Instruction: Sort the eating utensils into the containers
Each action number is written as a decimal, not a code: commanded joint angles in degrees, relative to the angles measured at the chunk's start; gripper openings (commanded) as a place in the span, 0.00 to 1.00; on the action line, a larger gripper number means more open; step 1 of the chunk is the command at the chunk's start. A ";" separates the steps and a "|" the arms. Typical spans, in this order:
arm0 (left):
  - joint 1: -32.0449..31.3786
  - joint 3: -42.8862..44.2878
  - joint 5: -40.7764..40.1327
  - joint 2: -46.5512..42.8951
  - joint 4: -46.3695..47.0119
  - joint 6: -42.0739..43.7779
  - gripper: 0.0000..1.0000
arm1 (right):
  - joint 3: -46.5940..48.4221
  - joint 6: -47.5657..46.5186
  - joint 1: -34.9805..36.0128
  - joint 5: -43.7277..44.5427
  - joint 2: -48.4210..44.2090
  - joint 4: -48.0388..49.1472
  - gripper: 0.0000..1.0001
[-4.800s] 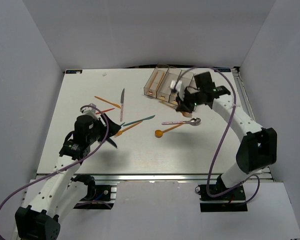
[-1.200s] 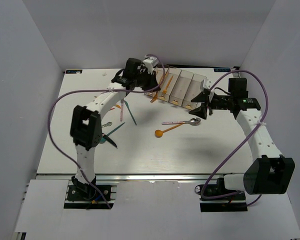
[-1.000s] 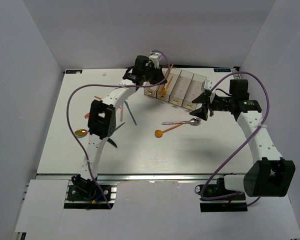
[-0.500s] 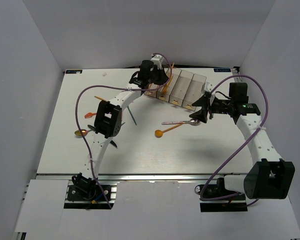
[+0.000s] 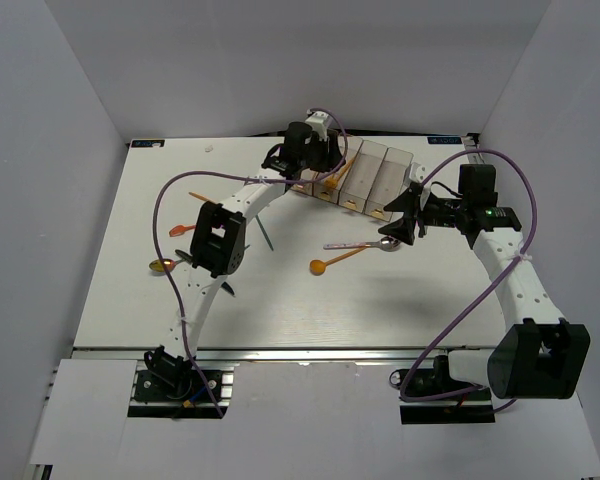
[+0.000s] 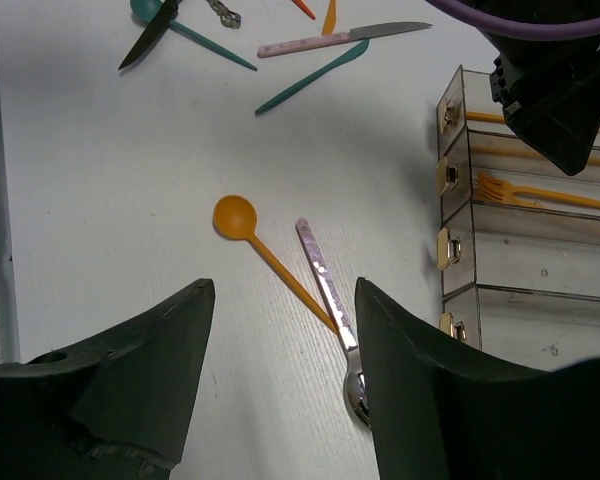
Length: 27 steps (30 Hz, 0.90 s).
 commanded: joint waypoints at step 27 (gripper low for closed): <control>20.05 -83.16 -4.79 -78.07 -20.63 -11.45 0.66 | 0.07 6.21 9.03 14.61 4.91 -0.31 0.62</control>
